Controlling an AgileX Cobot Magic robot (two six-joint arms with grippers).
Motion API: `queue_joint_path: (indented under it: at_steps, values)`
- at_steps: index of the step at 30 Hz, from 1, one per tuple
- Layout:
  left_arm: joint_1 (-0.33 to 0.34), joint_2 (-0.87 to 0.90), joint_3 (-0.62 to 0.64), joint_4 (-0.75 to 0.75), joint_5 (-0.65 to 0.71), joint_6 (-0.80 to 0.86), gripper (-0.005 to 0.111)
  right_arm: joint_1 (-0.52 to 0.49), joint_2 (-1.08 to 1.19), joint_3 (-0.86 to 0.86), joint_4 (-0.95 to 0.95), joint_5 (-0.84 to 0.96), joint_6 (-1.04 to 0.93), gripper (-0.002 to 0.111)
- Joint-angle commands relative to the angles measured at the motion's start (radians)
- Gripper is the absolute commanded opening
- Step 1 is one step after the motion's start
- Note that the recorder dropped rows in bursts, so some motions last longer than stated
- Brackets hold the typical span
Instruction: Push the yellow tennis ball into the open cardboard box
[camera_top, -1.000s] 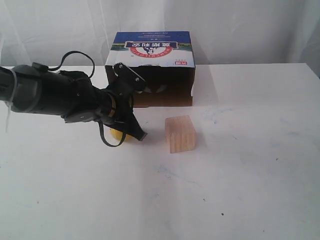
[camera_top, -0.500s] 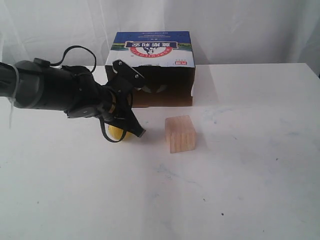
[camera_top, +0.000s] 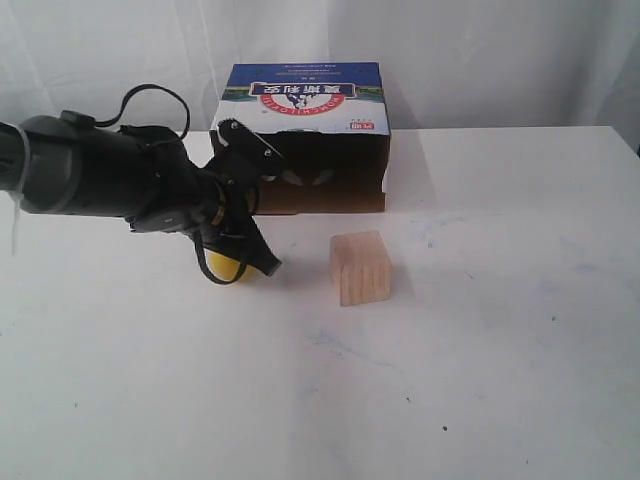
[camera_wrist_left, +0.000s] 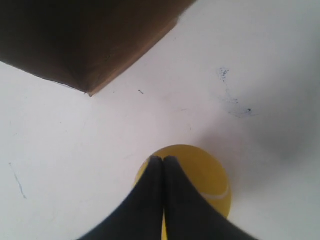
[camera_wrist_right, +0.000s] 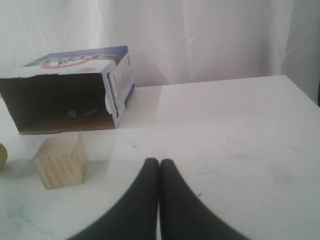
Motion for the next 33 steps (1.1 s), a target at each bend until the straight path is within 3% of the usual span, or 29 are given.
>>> queue_joint_path:
  at_steps: [1,10,20,33]
  values:
    - [-0.011,-0.01,0.004,-0.005,0.018,-0.006,0.0,-0.001,-0.007,0.004,-0.002,-0.007,-0.004,0.0]
    - [-0.021,-0.066,0.004,0.002,0.026,-0.004,0.0,-0.001,-0.007,0.004,-0.002,-0.007,-0.004,0.0]
    - [-0.021,-0.113,0.008,0.031,0.139,-0.002,0.0,-0.001,-0.007,0.004,-0.002,-0.007,-0.004,0.0]
    - [0.072,0.005,0.089,0.087,-0.016,-0.01,0.0,-0.001,-0.007,0.004,-0.002,-0.007,-0.004,0.0]
